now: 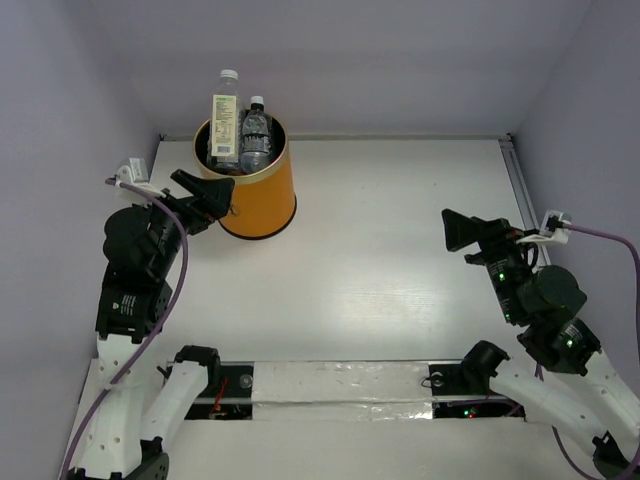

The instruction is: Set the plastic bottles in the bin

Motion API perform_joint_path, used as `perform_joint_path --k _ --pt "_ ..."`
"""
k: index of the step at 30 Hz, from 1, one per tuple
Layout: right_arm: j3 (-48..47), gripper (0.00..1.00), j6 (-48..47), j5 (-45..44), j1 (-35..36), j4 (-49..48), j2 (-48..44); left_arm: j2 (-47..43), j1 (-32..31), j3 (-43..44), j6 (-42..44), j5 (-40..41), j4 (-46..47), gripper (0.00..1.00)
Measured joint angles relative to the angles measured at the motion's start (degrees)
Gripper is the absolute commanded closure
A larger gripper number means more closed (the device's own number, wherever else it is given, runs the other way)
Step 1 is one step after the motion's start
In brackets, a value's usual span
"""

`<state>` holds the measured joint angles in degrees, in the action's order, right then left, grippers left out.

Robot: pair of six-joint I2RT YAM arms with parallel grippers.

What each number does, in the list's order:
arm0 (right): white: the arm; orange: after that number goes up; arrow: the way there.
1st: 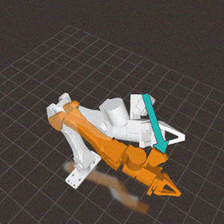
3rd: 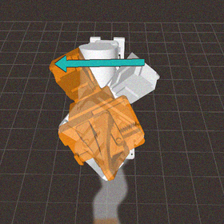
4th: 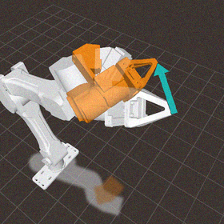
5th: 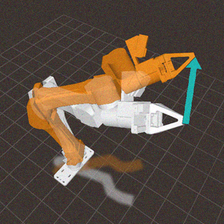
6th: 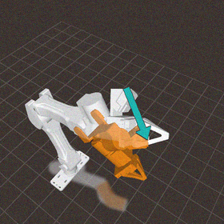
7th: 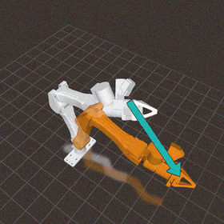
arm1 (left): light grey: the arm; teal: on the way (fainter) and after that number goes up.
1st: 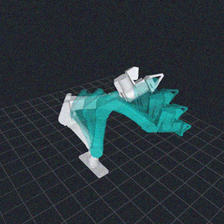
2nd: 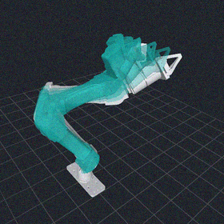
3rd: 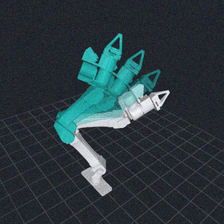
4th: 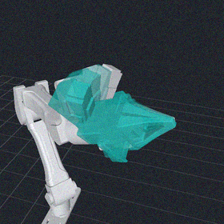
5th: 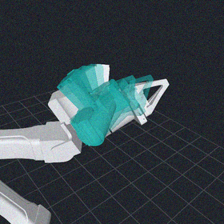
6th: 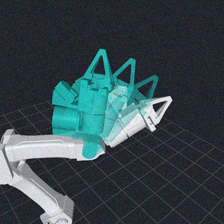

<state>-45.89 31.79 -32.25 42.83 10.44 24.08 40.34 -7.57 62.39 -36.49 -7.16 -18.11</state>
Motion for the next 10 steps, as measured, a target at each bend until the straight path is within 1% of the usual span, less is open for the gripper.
perform_joint_path --k 6,10 --pt "0.0 0.00 0.2 -1.3 0.0 3.8 1.7 1.3 0.0 0.0 -1.2 -1.0 -1.2 0.01" --pt "0.0 0.00 0.1 -1.4 0.0 4.3 1.9 1.6 0.0 0.0 -1.6 -1.4 -2.4 0.01"
